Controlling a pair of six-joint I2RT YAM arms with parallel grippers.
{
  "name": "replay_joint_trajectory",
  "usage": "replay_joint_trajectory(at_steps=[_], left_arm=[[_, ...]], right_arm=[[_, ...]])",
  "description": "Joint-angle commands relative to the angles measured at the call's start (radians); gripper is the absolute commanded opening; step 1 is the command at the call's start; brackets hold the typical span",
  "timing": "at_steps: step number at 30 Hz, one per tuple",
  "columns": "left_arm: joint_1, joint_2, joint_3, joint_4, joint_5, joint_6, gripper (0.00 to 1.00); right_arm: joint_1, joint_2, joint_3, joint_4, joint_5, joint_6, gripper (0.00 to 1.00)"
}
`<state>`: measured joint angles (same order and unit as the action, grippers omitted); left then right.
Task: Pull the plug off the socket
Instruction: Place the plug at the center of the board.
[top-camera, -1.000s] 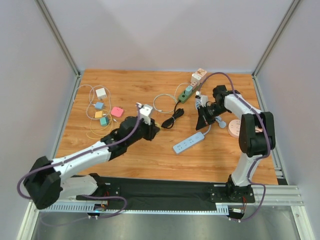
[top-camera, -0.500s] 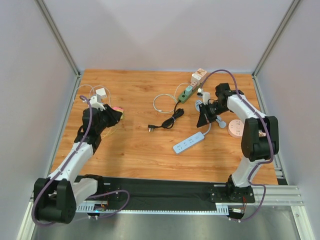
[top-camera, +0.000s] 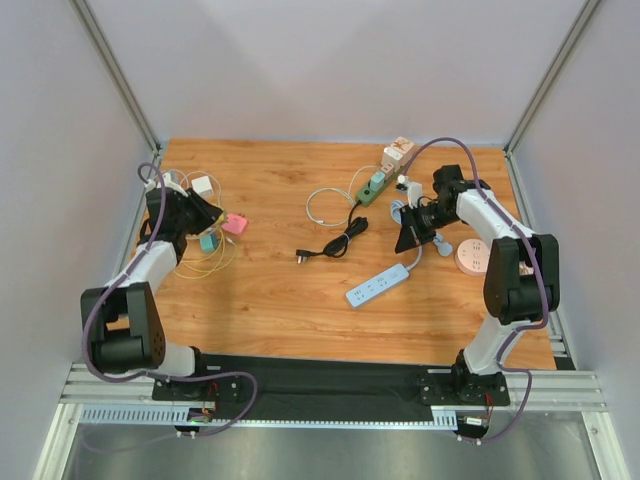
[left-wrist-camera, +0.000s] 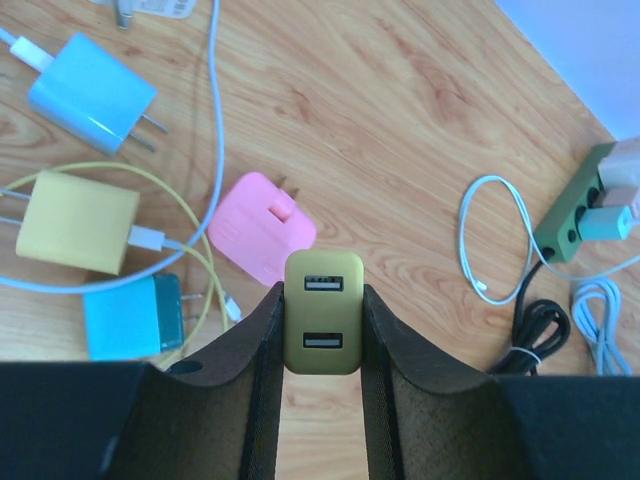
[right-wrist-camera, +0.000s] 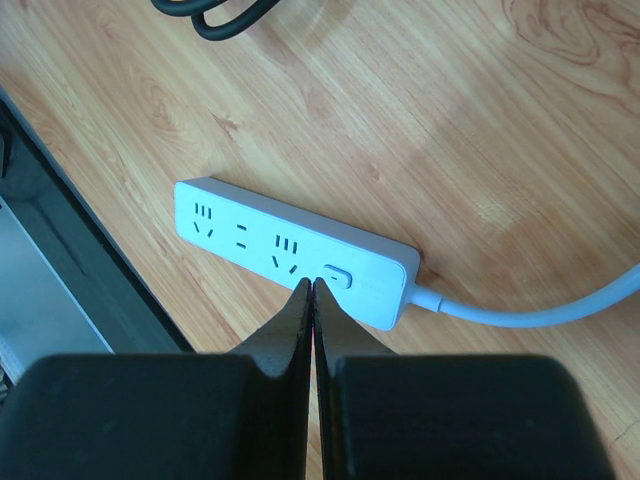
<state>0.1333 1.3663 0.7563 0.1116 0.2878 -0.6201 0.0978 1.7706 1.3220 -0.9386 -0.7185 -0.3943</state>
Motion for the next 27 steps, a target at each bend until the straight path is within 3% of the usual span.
replay_joint_trajectory(at_steps=[1, 13, 16, 17, 21, 27], left_arm=[[0.023, 0.092, 0.080, -0.018, 0.021, 0.037, 0.00], [0.058, 0.376, 0.336, -0.184, 0.011, 0.125, 0.02], [0.063, 0.410, 0.371, -0.216, 0.013, 0.134, 0.16], [0.065, 0.418, 0.380, -0.227, 0.014, 0.135, 0.26], [0.068, 0.425, 0.385, -0.240, 0.008, 0.148, 0.46], [0.078, 0.396, 0.382, -0.254, -0.006, 0.175, 0.62]], right_arm=[[-0.004, -0.048, -0.007, 0.032, 0.004, -0.018, 0.00], [-0.009, -0.046, -0.009, 0.034, 0.005, -0.018, 0.00], [-0.012, -0.042, -0.009, 0.034, 0.005, -0.018, 0.00], [-0.012, -0.040, -0.009, 0.034, 0.005, -0.018, 0.00], [-0.012, -0.040, -0.009, 0.034, 0.005, -0.017, 0.00], [-0.012, -0.043, -0.009, 0.034, 0.004, -0.020, 0.00]])
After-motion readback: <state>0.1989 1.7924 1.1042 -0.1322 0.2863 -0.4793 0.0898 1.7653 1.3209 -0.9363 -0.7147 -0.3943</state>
